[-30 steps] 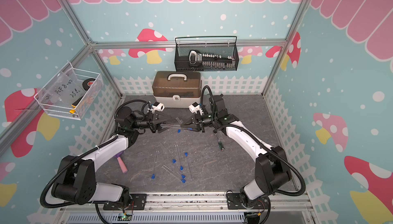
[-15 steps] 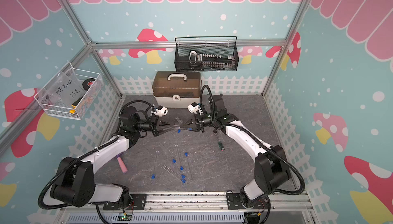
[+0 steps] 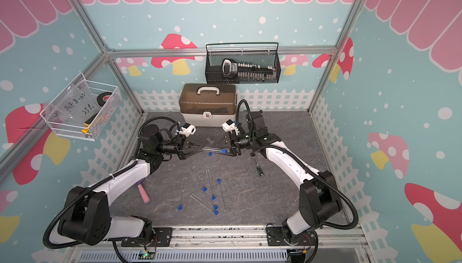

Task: Remove stoppers from test tubes
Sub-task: Adjust the test tube.

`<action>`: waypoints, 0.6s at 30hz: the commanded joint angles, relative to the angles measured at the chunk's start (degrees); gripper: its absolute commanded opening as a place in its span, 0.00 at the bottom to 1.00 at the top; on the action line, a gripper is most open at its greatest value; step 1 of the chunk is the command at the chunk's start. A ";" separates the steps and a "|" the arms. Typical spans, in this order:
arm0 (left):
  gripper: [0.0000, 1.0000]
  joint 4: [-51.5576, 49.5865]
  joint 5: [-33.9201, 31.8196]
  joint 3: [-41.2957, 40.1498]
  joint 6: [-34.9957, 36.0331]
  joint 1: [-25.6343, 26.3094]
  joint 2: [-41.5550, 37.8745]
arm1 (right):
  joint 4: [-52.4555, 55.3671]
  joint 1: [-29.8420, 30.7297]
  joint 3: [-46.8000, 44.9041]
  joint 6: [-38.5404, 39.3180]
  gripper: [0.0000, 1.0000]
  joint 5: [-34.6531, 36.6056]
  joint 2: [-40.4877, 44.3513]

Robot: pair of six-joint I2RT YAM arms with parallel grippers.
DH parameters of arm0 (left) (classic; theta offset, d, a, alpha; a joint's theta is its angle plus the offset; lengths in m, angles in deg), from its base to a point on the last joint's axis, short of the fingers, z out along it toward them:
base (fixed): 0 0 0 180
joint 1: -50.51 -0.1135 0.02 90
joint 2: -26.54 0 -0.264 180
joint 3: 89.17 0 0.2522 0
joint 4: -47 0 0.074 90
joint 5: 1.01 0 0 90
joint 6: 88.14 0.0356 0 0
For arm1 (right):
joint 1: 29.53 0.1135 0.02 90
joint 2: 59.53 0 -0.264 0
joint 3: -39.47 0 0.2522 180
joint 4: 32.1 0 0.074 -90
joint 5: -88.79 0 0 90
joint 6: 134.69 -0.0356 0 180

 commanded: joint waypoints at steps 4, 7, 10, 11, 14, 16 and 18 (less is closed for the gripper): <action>0.00 7.99 -6.15 2.03 -5.49 -3.67 1.73 | 9.19 -5.73 3.94 7.80 0.67 13.20 4.06; 0.00 16.81 -16.04 2.24 -10.60 -3.87 2.46 | 14.39 -5.25 5.19 14.22 0.83 22.47 5.39; 0.00 15.02 -22.32 3.59 -6.50 -1.43 1.52 | 13.65 -5.22 7.07 16.33 0.85 24.62 5.16; 0.00 10.65 -22.58 4.59 -3.15 -0.51 1.13 | 12.83 -5.27 8.09 15.52 0.85 22.59 4.07; 0.00 -0.05 -21.53 7.00 5.90 1.87 -0.05 | 7.75 -5.20 11.20 9.11 0.72 9.18 -1.19; 0.00 1.01 -21.30 5.94 5.66 1.87 -0.95 | 3.81 -4.95 10.03 7.18 0.70 7.88 -0.18; 0.00 2.01 -20.61 5.10 4.73 1.59 -1.26 | 1.16 -5.12 9.37 6.27 0.70 6.49 1.31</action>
